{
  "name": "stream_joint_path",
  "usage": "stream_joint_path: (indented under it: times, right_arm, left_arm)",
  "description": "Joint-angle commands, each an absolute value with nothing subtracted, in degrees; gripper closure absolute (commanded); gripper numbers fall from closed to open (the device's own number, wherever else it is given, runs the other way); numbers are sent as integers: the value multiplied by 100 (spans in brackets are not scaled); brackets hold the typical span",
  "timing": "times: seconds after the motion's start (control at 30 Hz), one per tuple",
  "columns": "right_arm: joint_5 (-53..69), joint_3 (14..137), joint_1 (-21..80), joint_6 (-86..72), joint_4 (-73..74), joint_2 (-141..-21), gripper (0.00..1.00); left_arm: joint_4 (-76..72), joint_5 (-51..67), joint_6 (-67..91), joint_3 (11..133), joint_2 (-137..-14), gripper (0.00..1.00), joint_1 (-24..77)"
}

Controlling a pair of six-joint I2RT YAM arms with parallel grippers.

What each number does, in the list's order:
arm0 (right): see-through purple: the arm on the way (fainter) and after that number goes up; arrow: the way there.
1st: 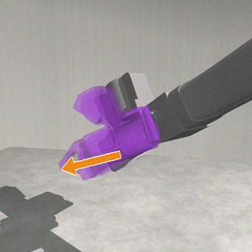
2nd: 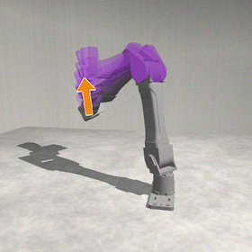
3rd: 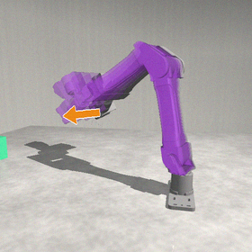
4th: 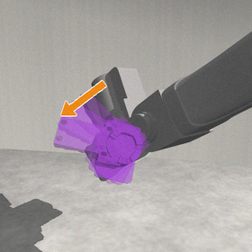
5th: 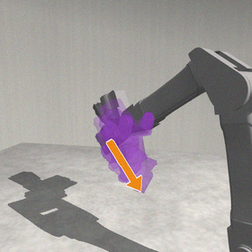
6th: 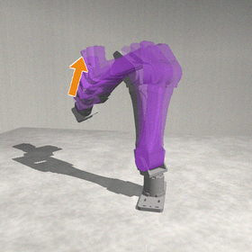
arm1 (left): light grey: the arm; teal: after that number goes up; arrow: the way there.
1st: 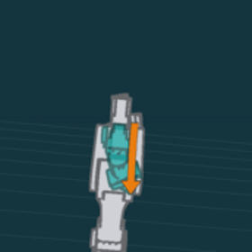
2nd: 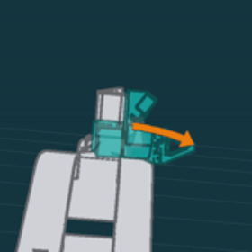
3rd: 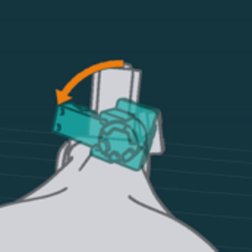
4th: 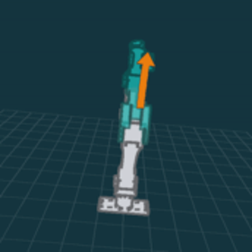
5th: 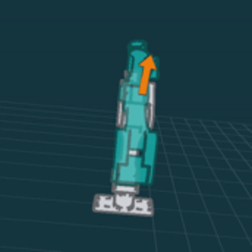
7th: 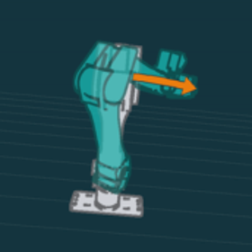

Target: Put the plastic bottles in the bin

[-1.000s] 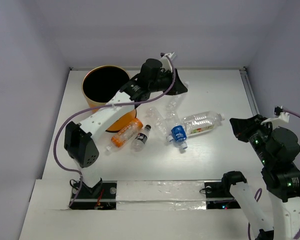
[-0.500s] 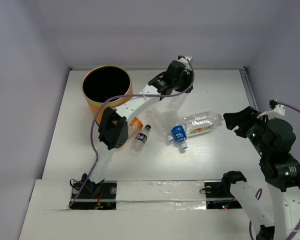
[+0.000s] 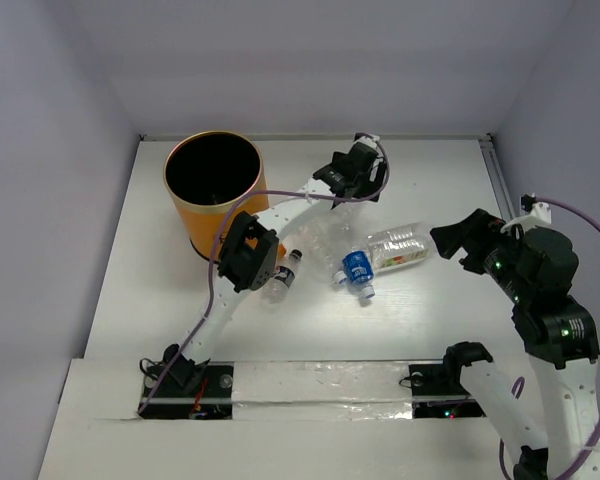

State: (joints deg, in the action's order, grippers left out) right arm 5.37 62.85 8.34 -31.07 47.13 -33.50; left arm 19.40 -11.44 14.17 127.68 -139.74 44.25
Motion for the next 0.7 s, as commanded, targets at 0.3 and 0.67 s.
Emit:
stream_joint_path:
  times: [0.3, 0.67]
  right_arm:
    - [967, 6416, 870, -2997, 4333, -3639, 11]
    - [1256, 5986, 870, -3067, 4237, -3823, 70]
  left_arm:
    - [1978, -1213, 1204, 13412, -14730, 16, 4456]
    - [1460, -897, 1406, 13263, -14362, 50, 4403]
